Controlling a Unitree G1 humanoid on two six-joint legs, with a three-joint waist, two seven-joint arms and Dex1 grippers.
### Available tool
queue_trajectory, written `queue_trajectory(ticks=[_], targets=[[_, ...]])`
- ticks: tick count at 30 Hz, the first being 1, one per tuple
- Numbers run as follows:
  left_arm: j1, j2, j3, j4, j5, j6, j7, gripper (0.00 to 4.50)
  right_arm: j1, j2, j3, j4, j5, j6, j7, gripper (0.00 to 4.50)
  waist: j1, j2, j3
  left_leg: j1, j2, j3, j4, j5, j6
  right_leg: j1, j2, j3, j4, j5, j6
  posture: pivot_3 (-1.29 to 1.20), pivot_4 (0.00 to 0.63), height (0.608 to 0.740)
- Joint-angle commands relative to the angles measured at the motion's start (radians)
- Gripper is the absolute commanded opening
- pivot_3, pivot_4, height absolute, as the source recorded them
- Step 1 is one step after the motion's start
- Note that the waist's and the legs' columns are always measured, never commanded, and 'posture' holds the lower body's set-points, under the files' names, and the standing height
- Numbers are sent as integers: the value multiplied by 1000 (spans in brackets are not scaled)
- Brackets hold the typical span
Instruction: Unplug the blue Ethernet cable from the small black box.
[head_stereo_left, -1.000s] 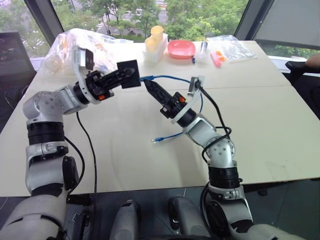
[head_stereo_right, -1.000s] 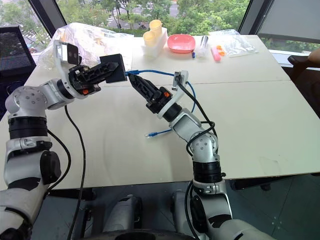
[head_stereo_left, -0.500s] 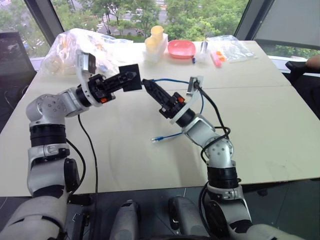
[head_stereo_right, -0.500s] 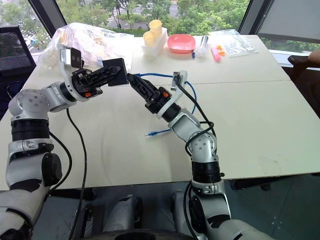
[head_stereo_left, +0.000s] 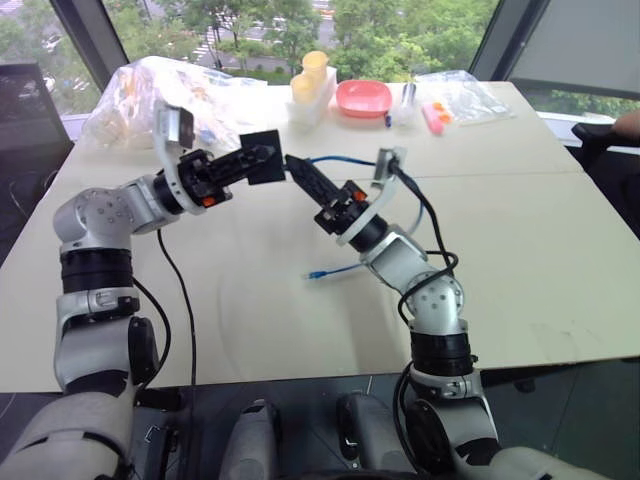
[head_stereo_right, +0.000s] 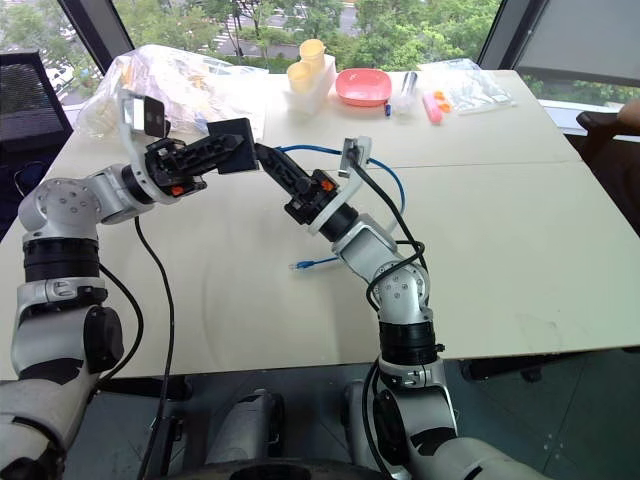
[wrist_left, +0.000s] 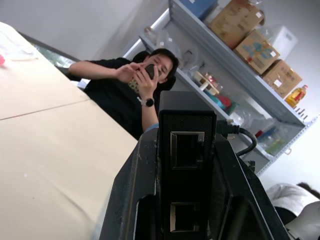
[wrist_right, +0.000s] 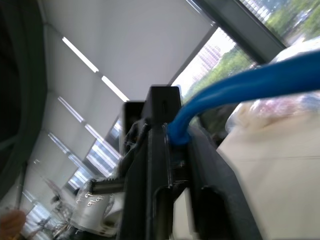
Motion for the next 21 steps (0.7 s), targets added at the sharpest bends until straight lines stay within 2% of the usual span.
queue_trajectory(ticks=[1, 8, 13, 21], targets=[[-17, 4, 10, -33, -19, -4, -4, 520, -11, 9, -2, -19, -6, -13, -5, 13, 0, 0, 0, 0, 0, 0, 0, 0, 0, 0, 0, 0, 0, 0, 0, 0, 150, 740], [-24, 8, 27, -19, -19, -13, 9, 520, -8, 6, -4, -18, -5, -4, -10, 13, -1, 0, 0, 0, 0, 0, 0, 0, 0, 0, 0, 0, 0, 0, 0, 0, 150, 740], [-68, 49, 85, 55, -17, -51, 30, 520, -17, -1, -91, 3, 37, -23, -64, 13, 0, 0, 0, 0, 0, 0, 0, 0, 0, 0, 0, 0, 0, 0, 0, 0, 150, 740], [-84, 97, 92, 94, -3, -79, 19, 520, -24, -46, -181, 31, 59, -30, -98, 13, 2, 0, 0, 0, 0, 0, -1, 0, 0, 0, 0, 0, -1, 0, 0, 0, 150, 740]])
